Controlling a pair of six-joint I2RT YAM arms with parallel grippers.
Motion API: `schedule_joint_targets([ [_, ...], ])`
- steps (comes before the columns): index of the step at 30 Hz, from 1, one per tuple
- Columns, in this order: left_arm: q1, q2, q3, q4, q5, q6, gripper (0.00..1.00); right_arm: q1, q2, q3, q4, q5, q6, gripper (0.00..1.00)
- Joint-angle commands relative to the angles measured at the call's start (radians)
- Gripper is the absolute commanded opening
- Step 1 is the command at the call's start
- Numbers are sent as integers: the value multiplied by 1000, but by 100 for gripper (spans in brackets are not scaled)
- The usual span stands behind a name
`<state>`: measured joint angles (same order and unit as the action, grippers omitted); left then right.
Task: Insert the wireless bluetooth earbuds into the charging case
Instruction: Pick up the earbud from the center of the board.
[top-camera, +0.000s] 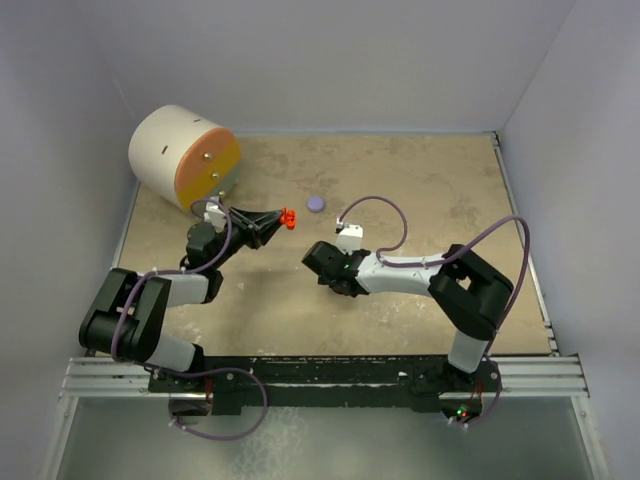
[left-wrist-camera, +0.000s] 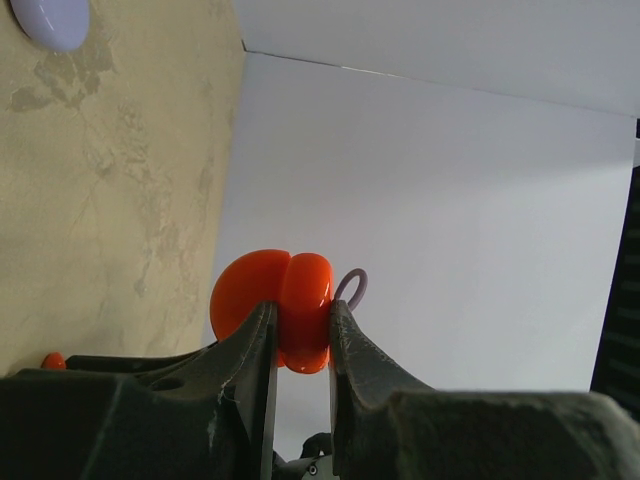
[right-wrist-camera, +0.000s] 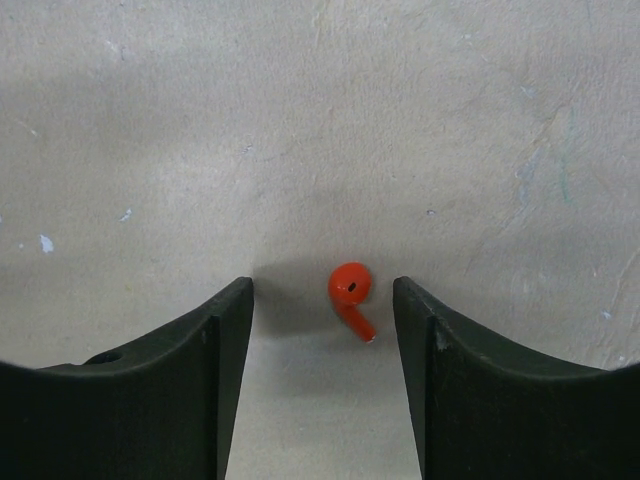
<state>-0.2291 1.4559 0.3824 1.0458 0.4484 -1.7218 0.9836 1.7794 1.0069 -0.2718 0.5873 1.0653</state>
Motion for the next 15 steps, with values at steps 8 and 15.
schedule_joint_targets([
  [8,10,13,-36,173,35,-51,0,3,105,-85,-203,-106,-38,55],
  [15,10,18,-52,199,39,-60,0,2,131,-73,-196,-107,-64,49],
])
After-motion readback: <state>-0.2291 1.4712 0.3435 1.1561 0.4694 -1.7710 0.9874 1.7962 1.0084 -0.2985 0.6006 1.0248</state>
